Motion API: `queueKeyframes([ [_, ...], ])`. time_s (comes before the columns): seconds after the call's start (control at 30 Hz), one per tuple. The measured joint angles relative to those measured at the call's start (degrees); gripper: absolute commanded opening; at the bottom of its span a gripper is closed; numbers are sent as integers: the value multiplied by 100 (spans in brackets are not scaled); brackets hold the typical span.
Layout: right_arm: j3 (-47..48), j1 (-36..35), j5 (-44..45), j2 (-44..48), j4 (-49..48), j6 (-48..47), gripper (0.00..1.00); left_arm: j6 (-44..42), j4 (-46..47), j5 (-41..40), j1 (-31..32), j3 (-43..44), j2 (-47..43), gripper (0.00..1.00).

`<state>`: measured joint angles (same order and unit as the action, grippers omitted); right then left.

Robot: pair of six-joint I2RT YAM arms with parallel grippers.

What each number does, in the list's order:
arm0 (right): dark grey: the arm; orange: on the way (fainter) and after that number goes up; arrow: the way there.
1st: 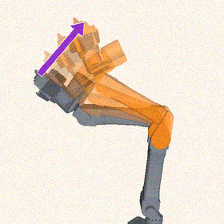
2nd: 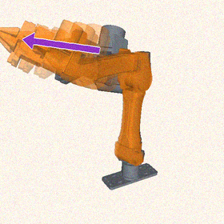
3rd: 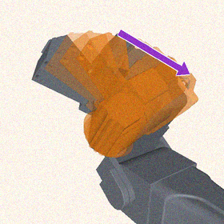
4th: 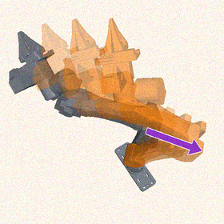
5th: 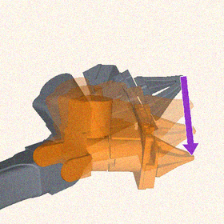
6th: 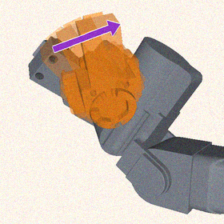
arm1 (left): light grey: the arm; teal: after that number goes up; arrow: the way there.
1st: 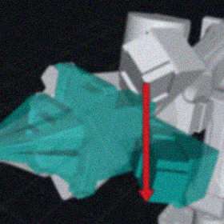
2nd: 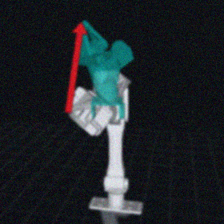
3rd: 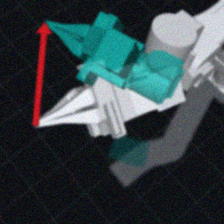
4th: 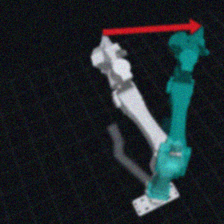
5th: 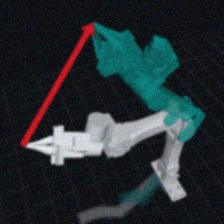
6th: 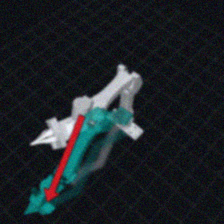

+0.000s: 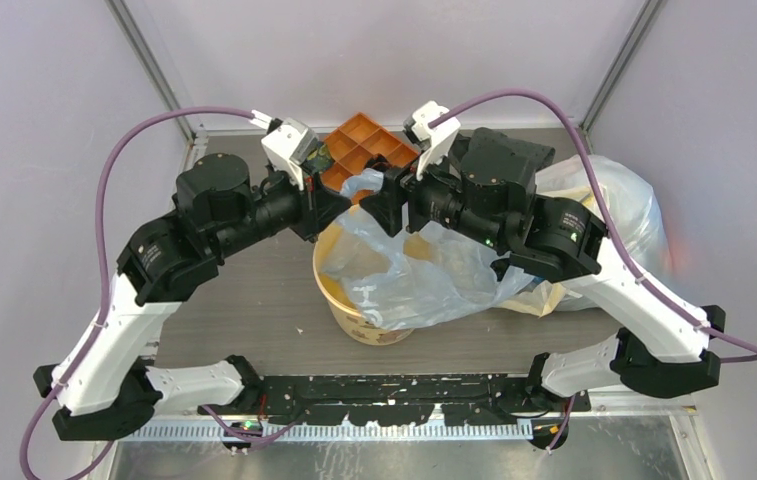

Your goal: Put the trash bags into the trash bin

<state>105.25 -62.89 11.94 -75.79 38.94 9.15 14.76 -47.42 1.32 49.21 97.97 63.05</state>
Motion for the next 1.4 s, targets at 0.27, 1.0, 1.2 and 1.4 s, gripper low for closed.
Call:
queueKeyframes([
  [0.27, 55, 0, 485, 140, 422, 166, 65, 114, -297, -981, 0, 343, 81, 1],
  [1.0, -1567, -37, 531, 251, 807, 1416, 22, 131, -634, -1307, 0, 474, -494, 1],
  [1.2, -2068, -225, 531, -55, 398, 1759, 28, 175, -584, -1108, 0, 391, -538, 0],
  [1.4, -2682, -83, 1259, -26, 114, 1919, 32, 197, -560, -1180, 0, 389, -597, 1],
])
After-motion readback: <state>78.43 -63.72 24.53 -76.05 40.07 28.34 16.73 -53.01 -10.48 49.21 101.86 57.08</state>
